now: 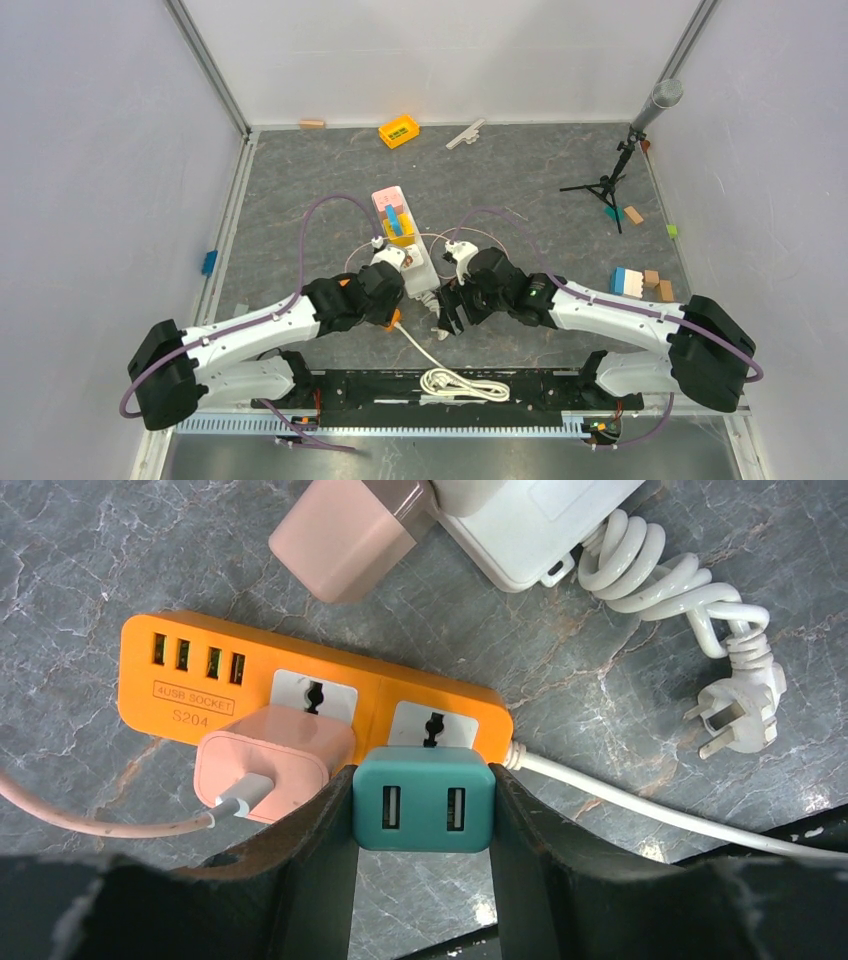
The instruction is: Insert the plug
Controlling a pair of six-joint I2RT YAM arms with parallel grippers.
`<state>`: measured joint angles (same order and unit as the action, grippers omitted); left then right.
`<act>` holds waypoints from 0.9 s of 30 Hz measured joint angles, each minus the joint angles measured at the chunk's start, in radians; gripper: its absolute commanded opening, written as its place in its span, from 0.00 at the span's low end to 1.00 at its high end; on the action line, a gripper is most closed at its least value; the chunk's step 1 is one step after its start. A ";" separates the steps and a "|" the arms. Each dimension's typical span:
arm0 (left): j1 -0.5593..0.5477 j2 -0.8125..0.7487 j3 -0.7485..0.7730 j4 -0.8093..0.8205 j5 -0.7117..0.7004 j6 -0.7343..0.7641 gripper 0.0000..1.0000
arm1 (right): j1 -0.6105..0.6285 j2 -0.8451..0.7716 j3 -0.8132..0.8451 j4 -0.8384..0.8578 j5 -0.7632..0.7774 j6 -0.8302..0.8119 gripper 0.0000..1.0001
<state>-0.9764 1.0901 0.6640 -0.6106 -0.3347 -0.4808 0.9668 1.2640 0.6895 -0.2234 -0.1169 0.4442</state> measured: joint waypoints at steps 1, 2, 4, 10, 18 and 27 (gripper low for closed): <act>-0.002 -0.002 -0.006 0.011 -0.005 0.000 0.02 | 0.001 0.000 -0.009 0.012 -0.008 -0.003 0.84; -0.002 -0.005 -0.011 0.020 -0.006 0.000 0.02 | 0.003 0.001 -0.017 0.022 -0.014 -0.006 0.82; -0.001 -0.023 -0.031 0.047 -0.009 0.000 0.02 | 0.019 0.011 -0.039 0.047 -0.020 -0.022 0.81; -0.003 -0.116 -0.101 0.103 -0.007 -0.023 0.02 | 0.157 0.125 -0.030 0.073 -0.016 -0.094 0.79; -0.008 -0.175 -0.131 0.101 -0.008 -0.061 0.02 | 0.290 0.243 0.028 0.092 0.003 -0.161 0.77; -0.008 -0.177 -0.131 0.097 -0.012 -0.073 0.02 | 0.340 0.174 0.004 0.085 0.001 -0.226 0.75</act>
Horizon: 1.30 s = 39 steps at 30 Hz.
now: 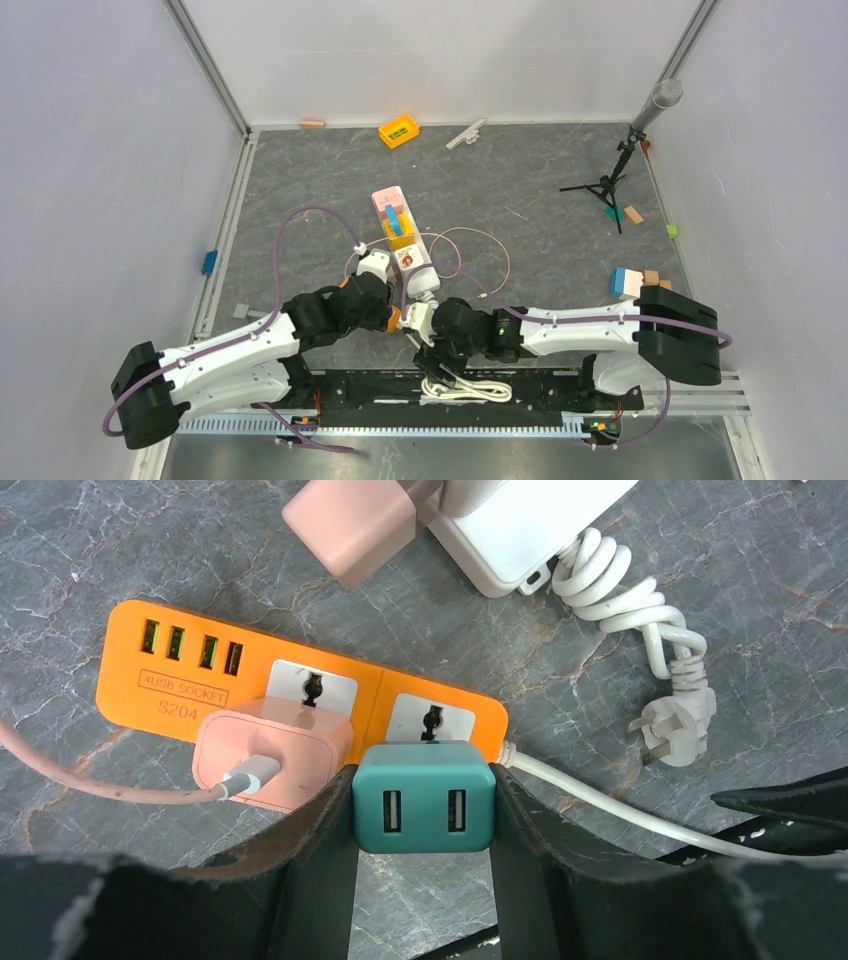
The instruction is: Insert the plug
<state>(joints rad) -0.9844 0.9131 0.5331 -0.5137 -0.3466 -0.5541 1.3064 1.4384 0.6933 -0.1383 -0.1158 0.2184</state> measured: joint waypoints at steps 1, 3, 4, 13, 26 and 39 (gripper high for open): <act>-0.001 -0.002 0.000 -0.003 0.000 0.000 0.02 | 0.006 -0.013 -0.005 -0.002 -0.008 -0.007 0.72; -0.003 -0.009 0.000 -0.010 0.000 -0.002 0.02 | 0.016 -0.027 -0.010 -0.006 -0.019 -0.017 0.63; -0.005 -0.014 -0.002 -0.014 0.000 -0.003 0.02 | 0.018 -0.029 -0.012 -0.007 -0.023 -0.022 0.57; -0.008 -0.083 -0.023 -0.032 0.017 -0.018 0.02 | 0.027 -0.030 -0.027 -0.017 -0.017 -0.016 0.24; -0.011 -0.151 -0.050 -0.007 0.037 -0.010 0.02 | -0.051 -0.056 -0.043 -0.236 0.209 0.100 0.14; -0.011 -0.117 -0.048 0.006 0.035 0.032 0.02 | -0.091 -0.128 0.005 -0.310 0.075 0.065 0.74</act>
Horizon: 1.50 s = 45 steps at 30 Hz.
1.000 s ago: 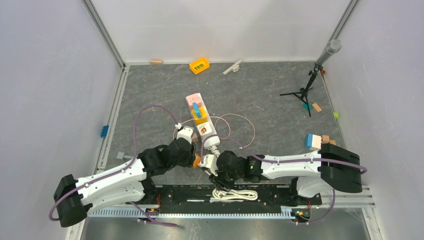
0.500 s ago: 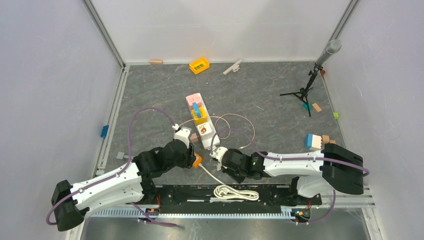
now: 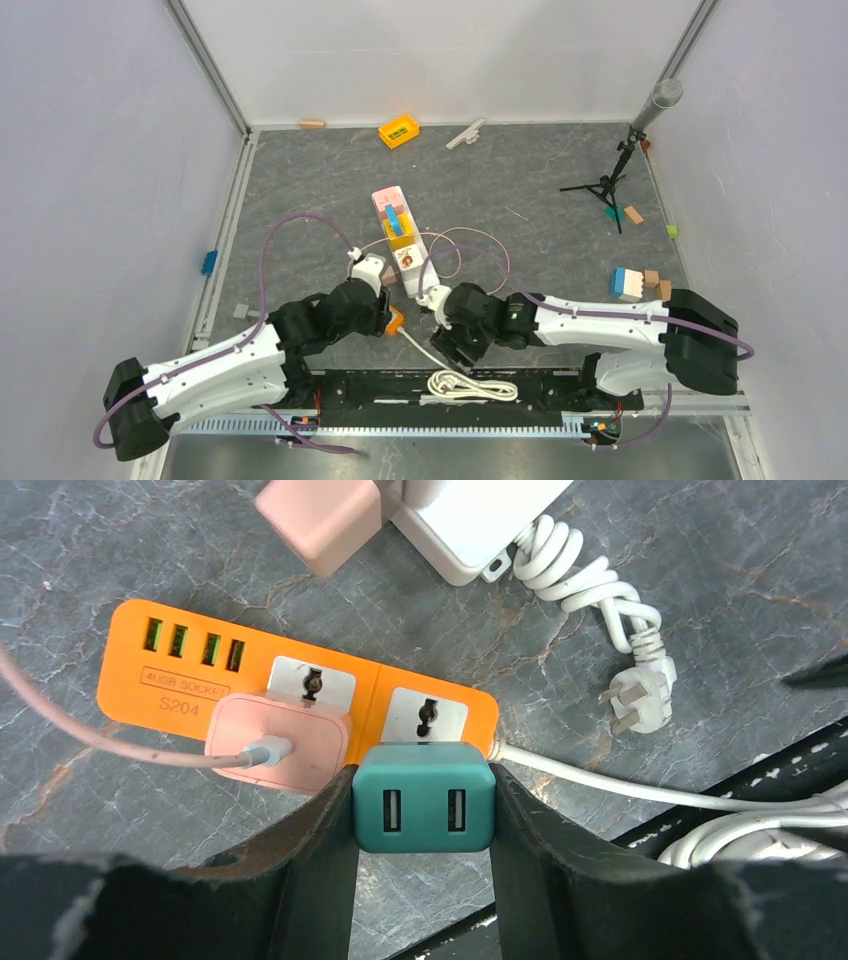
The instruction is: Insert the plug
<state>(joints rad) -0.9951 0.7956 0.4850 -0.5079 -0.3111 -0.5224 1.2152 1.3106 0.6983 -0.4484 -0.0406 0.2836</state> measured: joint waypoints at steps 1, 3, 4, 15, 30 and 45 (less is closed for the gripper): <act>0.000 -0.013 0.000 -0.004 -0.004 0.000 0.02 | 0.006 0.010 0.023 0.010 -0.016 -0.002 0.74; 0.000 -0.049 0.000 -0.016 -0.015 0.000 0.02 | 0.029 0.051 0.078 0.036 -0.047 -0.010 0.73; 0.000 -0.069 0.000 -0.021 -0.024 -0.001 0.02 | 0.047 0.082 0.109 0.048 -0.058 -0.015 0.73; 0.000 -0.214 0.000 -0.074 -0.098 -0.002 0.02 | 0.190 0.249 0.183 0.008 -0.019 -0.040 0.41; -0.002 -0.075 -0.028 0.116 0.058 0.006 0.02 | 0.180 0.085 0.068 -0.084 0.193 0.063 0.36; -0.175 0.126 0.012 0.158 -0.003 -0.016 0.02 | 0.151 0.073 0.051 -0.060 0.173 0.121 0.39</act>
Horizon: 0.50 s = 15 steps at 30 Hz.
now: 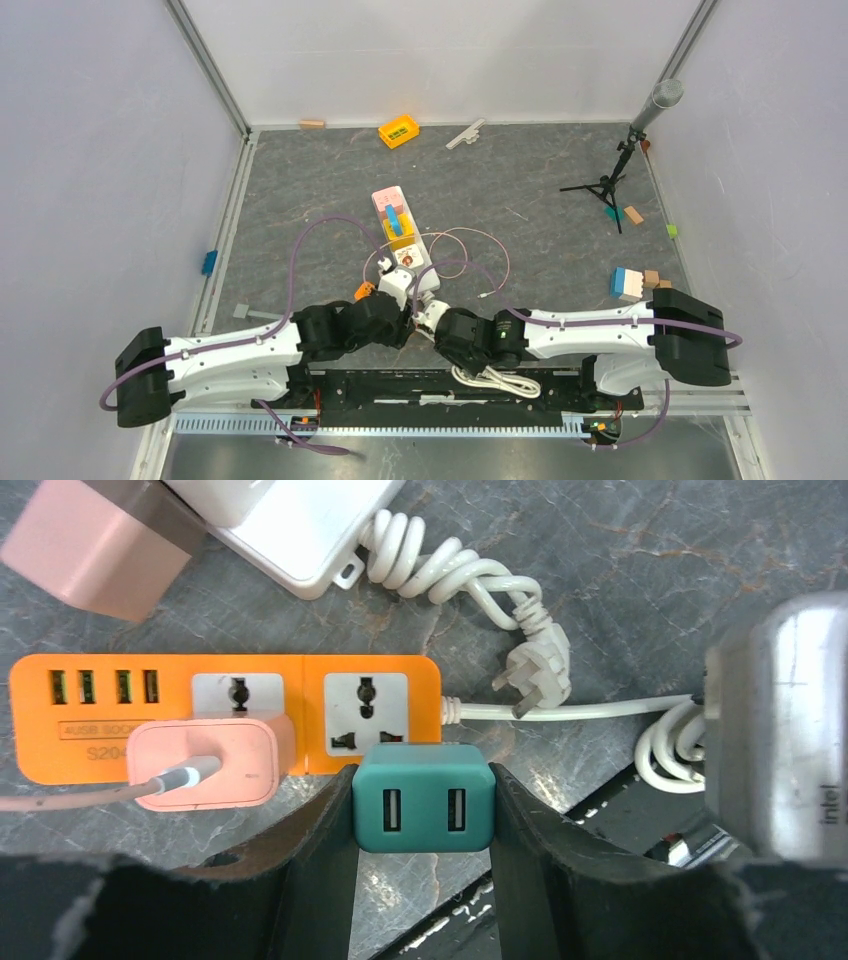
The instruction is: Insert the plug
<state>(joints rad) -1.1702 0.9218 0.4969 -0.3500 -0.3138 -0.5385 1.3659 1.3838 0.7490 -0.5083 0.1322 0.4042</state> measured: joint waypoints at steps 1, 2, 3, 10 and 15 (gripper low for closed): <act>-0.010 0.000 -0.003 0.000 -0.016 0.000 0.02 | -0.002 -0.001 -0.001 0.002 -0.001 0.001 0.39; -0.018 0.000 -0.006 0.000 -0.033 0.000 0.02 | -0.003 -0.002 -0.002 0.005 -0.002 0.002 0.39; -0.024 0.000 -0.009 -0.001 -0.051 0.000 0.02 | -0.006 -0.002 -0.005 0.011 -0.001 0.003 0.39; -0.039 -0.024 -0.035 0.006 -0.142 0.000 0.02 | -0.014 -0.002 -0.019 0.033 -0.004 0.011 0.39; -0.042 -0.035 -0.061 0.051 -0.167 0.002 0.02 | -0.016 -0.002 -0.023 0.041 -0.007 0.010 0.39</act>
<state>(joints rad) -1.2125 0.8864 0.4362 -0.2993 -0.4805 -0.5369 1.3499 1.3823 0.7258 -0.4675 0.1249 0.4145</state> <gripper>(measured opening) 0.519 0.388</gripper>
